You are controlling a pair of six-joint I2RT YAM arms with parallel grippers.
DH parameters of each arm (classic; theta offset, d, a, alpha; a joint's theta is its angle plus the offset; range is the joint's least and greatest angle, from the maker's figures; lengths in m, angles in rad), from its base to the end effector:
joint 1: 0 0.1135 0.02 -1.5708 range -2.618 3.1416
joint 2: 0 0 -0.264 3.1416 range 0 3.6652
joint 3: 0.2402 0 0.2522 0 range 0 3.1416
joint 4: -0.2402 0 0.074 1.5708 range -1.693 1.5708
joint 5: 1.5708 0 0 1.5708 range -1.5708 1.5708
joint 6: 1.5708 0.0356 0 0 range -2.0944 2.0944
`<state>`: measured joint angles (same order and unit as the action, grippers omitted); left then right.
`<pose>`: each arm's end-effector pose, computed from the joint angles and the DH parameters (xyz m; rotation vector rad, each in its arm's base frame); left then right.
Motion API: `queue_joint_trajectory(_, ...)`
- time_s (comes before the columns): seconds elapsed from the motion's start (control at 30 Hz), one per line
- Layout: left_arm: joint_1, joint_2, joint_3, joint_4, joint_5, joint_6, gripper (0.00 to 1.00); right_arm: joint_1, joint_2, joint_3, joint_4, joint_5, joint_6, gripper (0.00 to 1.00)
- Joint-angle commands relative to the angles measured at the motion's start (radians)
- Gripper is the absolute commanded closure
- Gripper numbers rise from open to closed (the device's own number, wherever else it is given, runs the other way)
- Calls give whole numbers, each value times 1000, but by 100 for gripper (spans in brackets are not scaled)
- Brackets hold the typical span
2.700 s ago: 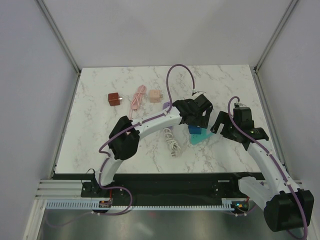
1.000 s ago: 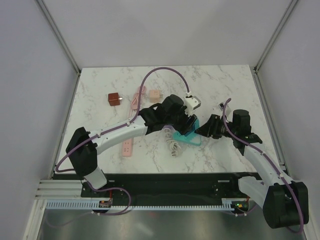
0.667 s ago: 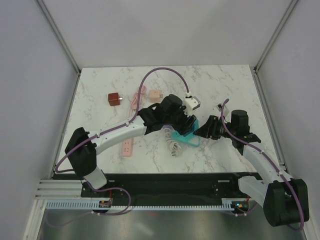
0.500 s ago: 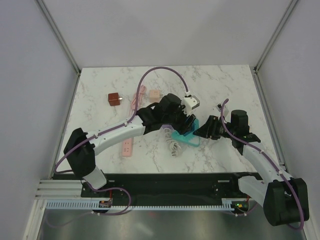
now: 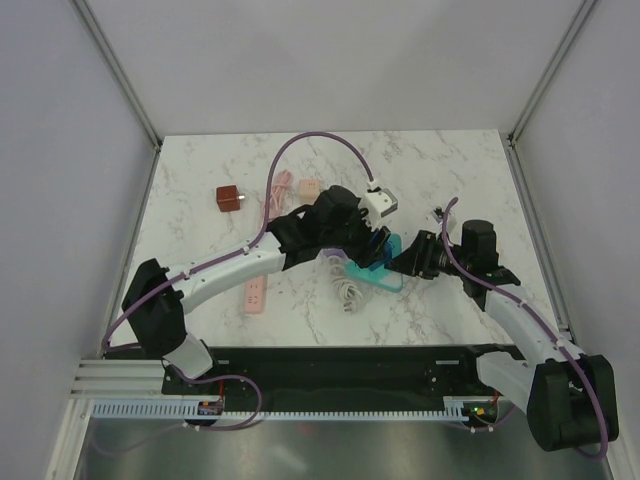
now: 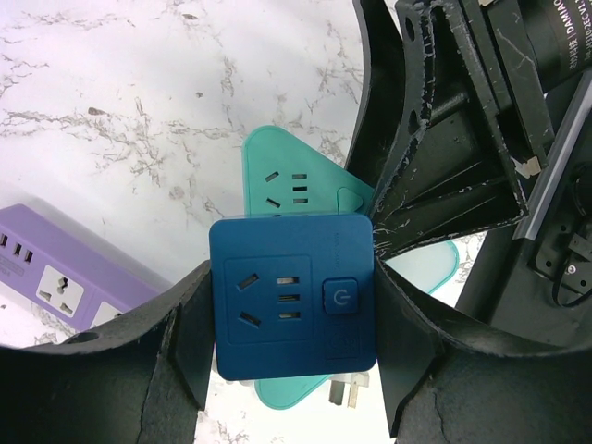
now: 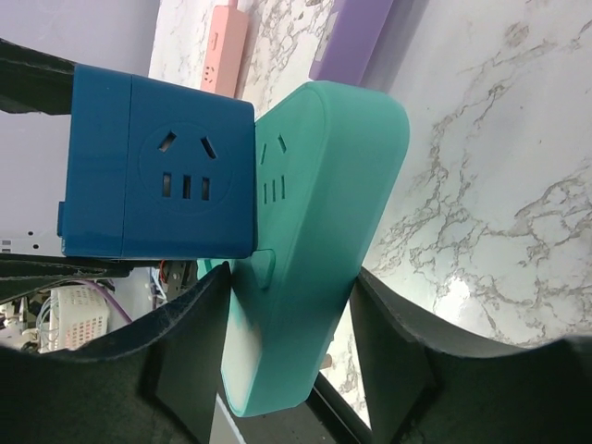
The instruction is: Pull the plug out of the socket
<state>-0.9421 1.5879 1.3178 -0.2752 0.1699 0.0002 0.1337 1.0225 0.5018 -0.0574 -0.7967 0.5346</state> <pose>0.2126 -0.3027 0.3133 1.0898 1.9075 -0.7271 0.2023 0.0529 0.2149 -0.0521 2.2029 1.2357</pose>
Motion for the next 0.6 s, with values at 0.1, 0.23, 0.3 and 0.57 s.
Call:
queue_joint_trajectory(0.1,-1,-62,24,168,77,-52,98,6,4,-26,51,-22,30,53)
queue_joint_trajectory(0.23,-1,-62,32,171,83,-58,98,6,1,-32,85,-15,45,71)
queue_joint_trajectory(0.3,-1,-68,28,172,77,-62,98,6,1,-29,82,20,51,93)
queue_joint_trajectory(0.57,-1,-163,-70,296,37,-81,98,7,28,-57,41,183,88,100)
